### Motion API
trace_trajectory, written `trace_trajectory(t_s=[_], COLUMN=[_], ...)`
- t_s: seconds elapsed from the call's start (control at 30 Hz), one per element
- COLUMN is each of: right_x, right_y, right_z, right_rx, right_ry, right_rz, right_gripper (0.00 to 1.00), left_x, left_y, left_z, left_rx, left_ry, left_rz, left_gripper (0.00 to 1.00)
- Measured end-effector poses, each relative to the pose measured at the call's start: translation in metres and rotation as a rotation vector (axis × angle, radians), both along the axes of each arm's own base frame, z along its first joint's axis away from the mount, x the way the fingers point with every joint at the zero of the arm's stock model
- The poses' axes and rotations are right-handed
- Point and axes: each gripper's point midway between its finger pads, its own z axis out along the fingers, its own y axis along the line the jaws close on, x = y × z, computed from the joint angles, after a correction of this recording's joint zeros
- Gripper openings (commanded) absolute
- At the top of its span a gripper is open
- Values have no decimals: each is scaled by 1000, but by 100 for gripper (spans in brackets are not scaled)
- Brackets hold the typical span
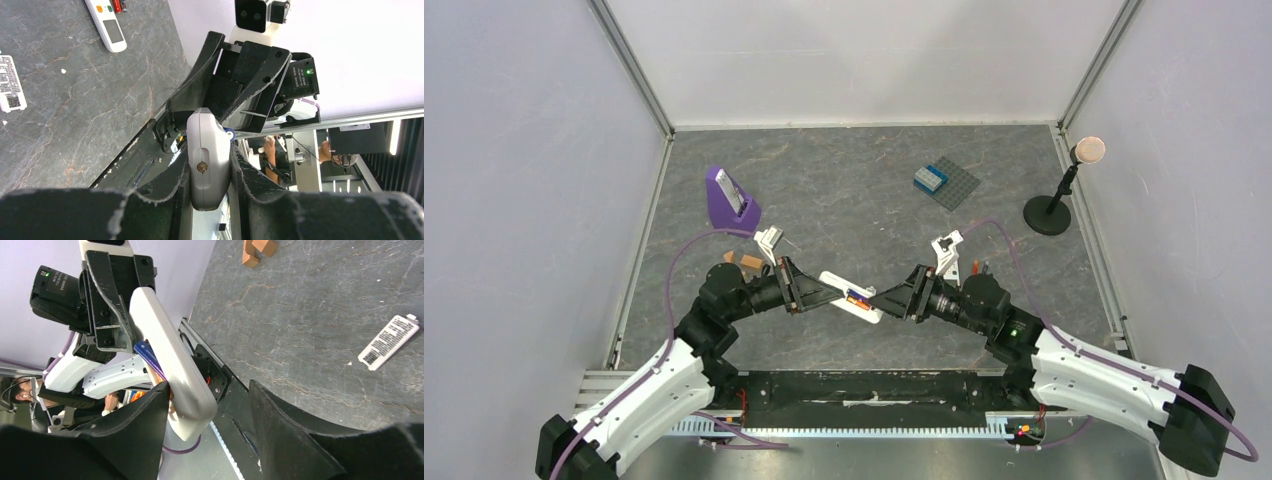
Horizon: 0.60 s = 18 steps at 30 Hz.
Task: Load the batteries into the remote control
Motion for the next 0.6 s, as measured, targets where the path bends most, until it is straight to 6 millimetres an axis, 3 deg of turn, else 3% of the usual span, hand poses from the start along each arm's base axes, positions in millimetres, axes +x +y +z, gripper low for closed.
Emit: trace_trajectory(t_s=[0.2, 0.37, 0.6], right_x=[1, -1, 2], right_y=[-7, -10, -10], right_z=[-5, -1, 11], right_rx=[-56, -75, -65], right_ry=[5, 1, 23], right_rz=[-19, -19, -39], right_gripper=[76, 98, 98], left_x=[2, 5, 8], left_y=[3, 4, 5], left_z=[-2, -8, -11], left_rx=[16, 41, 53], left_ry=[-25, -22, -19], left_rz=[21, 42, 54], left_gripper=[2, 2, 2])
